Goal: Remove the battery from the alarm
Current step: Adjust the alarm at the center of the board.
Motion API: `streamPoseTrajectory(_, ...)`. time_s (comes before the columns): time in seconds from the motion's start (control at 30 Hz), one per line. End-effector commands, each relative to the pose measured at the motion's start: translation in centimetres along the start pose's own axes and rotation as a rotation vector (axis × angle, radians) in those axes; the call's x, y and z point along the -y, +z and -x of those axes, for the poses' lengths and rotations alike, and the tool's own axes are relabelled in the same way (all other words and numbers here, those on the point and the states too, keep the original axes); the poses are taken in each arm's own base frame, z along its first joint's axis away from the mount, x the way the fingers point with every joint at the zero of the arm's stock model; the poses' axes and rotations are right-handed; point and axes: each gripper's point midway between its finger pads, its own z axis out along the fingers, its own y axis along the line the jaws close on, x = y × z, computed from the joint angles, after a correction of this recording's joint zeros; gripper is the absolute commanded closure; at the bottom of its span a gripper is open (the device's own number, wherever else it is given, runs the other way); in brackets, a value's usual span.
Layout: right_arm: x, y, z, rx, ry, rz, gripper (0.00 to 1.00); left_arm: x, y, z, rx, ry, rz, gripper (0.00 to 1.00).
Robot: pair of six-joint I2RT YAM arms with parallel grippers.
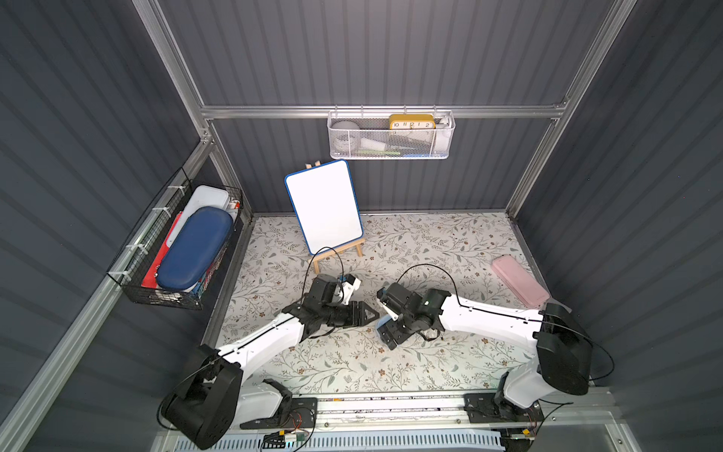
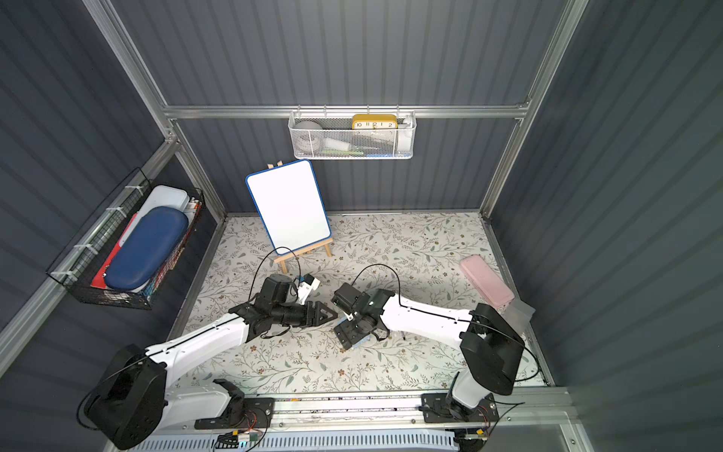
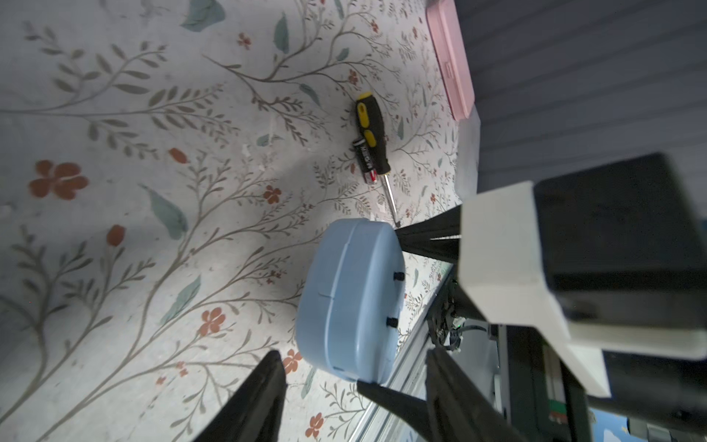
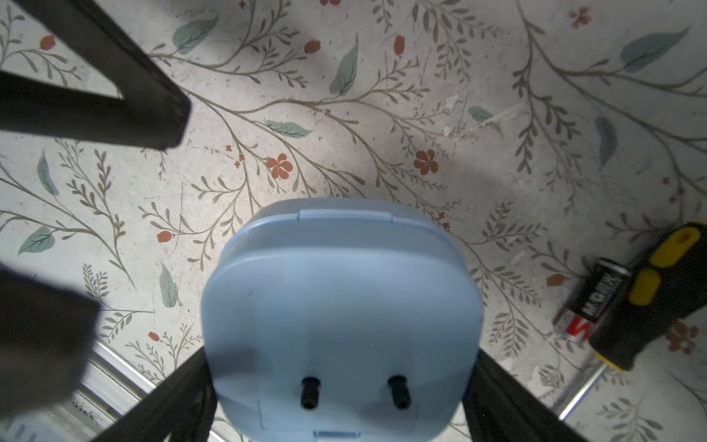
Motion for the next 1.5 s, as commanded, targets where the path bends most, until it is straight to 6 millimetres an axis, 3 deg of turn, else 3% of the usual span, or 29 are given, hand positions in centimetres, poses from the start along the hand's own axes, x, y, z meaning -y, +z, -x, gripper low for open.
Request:
streamPoseTrajectory(0.0,-0.5,-1.0,0.5,0.053,-0.032,0.030,0.23,1.3,-0.1,0.2,-0.041,0.093,-0.073,0.36)
streamPoseTrajectory(0.23,-1.5,-2.1,0.1,0.069,-0.046,0.082,0.23,0.4,0.3,0.1,-0.063,0.078,-0.080,0.35)
streamPoseTrajectory(0.57,-2.3,-2.2,0.7,0.098,-0.065,0.091,0.23,1.9,1.0,-1.3,-0.148,0.073,-0.263,0.34)
streamPoseTrajectory(0.97,-2.3,-2.8,1.5,0.147,-0.065,0.077,0.23,1.4,1.3,-2.6,-0.206,0.037,-0.286,0.39)
streamPoseTrajectory(1.27,-2.6,-3.0,2.2,0.176,-0.070,0.074,0.24,0.6,1.8,-3.1,-0.236,0.002,-0.264,0.51)
streamPoseTrajectory(1.47,-3.1,-2.5,2.0,0.162,-0.078,0.085,0.24,0.5,1.8,-2.6,-0.221,0.006,-0.236,0.73)
